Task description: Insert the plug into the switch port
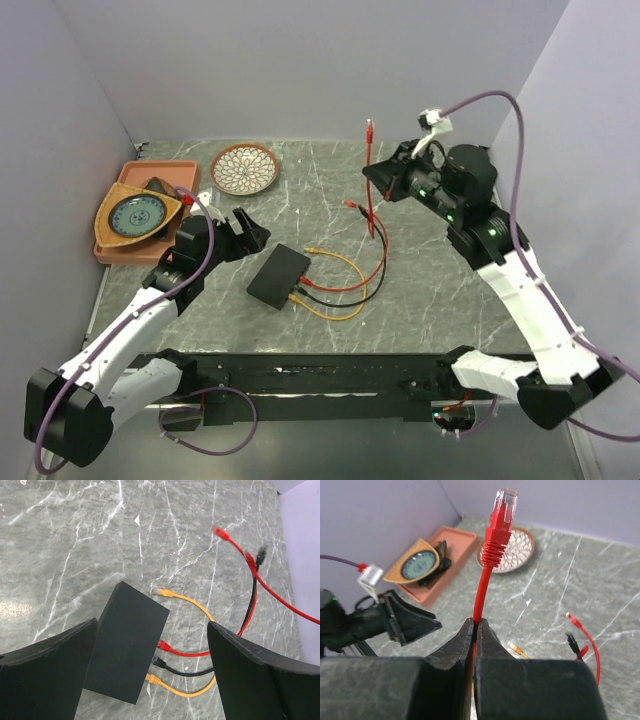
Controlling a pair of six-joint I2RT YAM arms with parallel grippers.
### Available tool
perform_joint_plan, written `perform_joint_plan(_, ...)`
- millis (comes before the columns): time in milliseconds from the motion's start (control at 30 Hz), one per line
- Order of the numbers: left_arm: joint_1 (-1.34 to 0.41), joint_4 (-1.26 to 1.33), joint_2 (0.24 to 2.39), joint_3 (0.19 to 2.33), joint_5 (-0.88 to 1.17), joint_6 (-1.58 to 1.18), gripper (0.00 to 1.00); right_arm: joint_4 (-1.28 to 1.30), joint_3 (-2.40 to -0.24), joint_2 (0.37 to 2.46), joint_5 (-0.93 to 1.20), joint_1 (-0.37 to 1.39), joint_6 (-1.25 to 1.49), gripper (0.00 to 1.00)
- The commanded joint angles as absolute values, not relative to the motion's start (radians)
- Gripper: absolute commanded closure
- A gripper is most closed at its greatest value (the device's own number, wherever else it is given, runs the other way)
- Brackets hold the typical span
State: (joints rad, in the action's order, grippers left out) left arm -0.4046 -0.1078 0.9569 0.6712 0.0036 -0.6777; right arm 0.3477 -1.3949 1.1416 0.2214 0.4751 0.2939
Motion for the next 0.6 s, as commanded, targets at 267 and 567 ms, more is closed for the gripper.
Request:
perform_joint_plan(267, -0.405, -0.035, 0.934, 0.653, 0.038, -0.698, 0.04, 0.555, -1.246, 1.083, 0.175, 0.469, 0.227, 1.00)
perform_joint_plan(567, -0.403, -0.012, 0.957, 0.650, 0.055, -0.704, 0.04, 0.574, -1.019, 1.144, 0.204, 0.535, 0.227, 1.00)
